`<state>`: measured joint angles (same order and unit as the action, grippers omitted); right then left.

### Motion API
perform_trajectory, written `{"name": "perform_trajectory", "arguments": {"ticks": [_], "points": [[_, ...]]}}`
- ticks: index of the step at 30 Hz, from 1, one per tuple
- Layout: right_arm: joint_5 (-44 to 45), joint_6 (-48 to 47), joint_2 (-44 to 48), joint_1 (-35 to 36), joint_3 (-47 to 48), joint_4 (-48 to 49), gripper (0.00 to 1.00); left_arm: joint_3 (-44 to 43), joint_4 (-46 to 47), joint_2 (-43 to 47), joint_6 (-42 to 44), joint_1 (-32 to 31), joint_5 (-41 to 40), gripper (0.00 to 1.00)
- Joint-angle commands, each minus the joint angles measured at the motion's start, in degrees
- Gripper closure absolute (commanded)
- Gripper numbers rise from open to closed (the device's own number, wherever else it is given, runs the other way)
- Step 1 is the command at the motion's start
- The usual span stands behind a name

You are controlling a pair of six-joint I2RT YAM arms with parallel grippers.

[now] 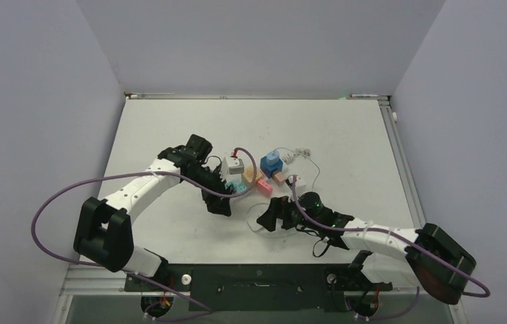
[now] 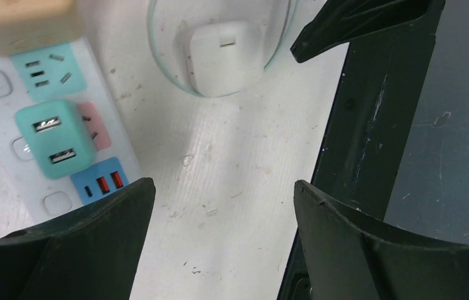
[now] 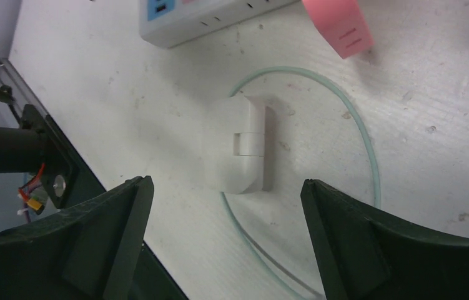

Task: Insert the plug
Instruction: Pick up the plug from the center of the board.

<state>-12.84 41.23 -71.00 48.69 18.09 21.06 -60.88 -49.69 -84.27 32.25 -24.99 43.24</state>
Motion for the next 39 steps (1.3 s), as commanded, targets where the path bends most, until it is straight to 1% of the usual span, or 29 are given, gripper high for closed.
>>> {"name": "perform_trajectory", "arguments": {"ticks": [1,2,4,6,7,10,13,16,17,19,23,27,31,34,39], "points": [[1.0,-6.2,13.2,-0.8,4.1,-10.2,0.10,-0.4,0.7,4.6,1.2,-6.7,-3.0,0.19],[1.7,-7.7,15.7,-1.1,5.4,-15.8,0.10,-0.3,1.0,5.4,-0.1,-9.0,-5.2,0.18],[4.2,-10.0,20.4,-1.7,7.5,-23.8,0.10,0.6,4.0,6.1,-5.1,-13.4,-8.4,0.18],[7.7,-10.8,25.4,-2.3,8.8,-29.6,0.10,2.1,8.1,5.9,-10.3,-17.1,-11.5,0.16],[10.1,-10.7,27.6,-2.5,9.3,-32.4,0.10,3.1,10.7,5.5,-13.3,-18.8,-14.7,0.15],[18.4,-9.0,33.5,-2.9,10.4,-40.0,0.10,4.9,15.7,3.2,-19.0,-22.0,-19.6,0.15],[24.2,-4.6,38.3,-2.8,10.1,-43.2,0.10,4.6,18.5,0.7,-22.1,-24.3,-22.3,0.15],[32.1,3.4,38.8,-2.8,12.0,-49.9,0.10,2.7,19.8,-2.8,-22.9,-26.0,-23.0,0.14],[32.6,4.4,39.0,-2.8,12.3,-50.9,0.10,1.9,20.2,-4.0,-22.9,-26.3,-22.6,0.13],[33.1,6.3,40.2,-2.8,12.3,-51.4,0.10,0.5,20.9,-6.7,-22.9,-27.0,-22.5,0.09],[34.1,7.1,41.8,-2.8,11.9,-51.3,0.10,-0.8,22.2,-10.4,-23.3,-27.5,-22.1,0.08],[34.4,6.4,39.8,-2.8,13.0,-51.2,0.10,-1.8,23.3,-12.8,-23.7,-27.9,-21.3,0.07],[34.4,5.6,37.7,-2.8,14.4,-50.5,0.10,-2.6,23.8,-15.2,-23.5,-28.8,-23.2,0.08],[34.0,5.4,37.6,-2.8,14.9,-50.0,0.10,-2.9,23.4,-15.8,-22.8,-29.0,-25.0,0.09],[33.5,5.7,38.9,-2.8,14.1,-49.3,0.10,-3.0,21.9,-13.6,-21.6,-29.2,-28.0,0.12]]}}
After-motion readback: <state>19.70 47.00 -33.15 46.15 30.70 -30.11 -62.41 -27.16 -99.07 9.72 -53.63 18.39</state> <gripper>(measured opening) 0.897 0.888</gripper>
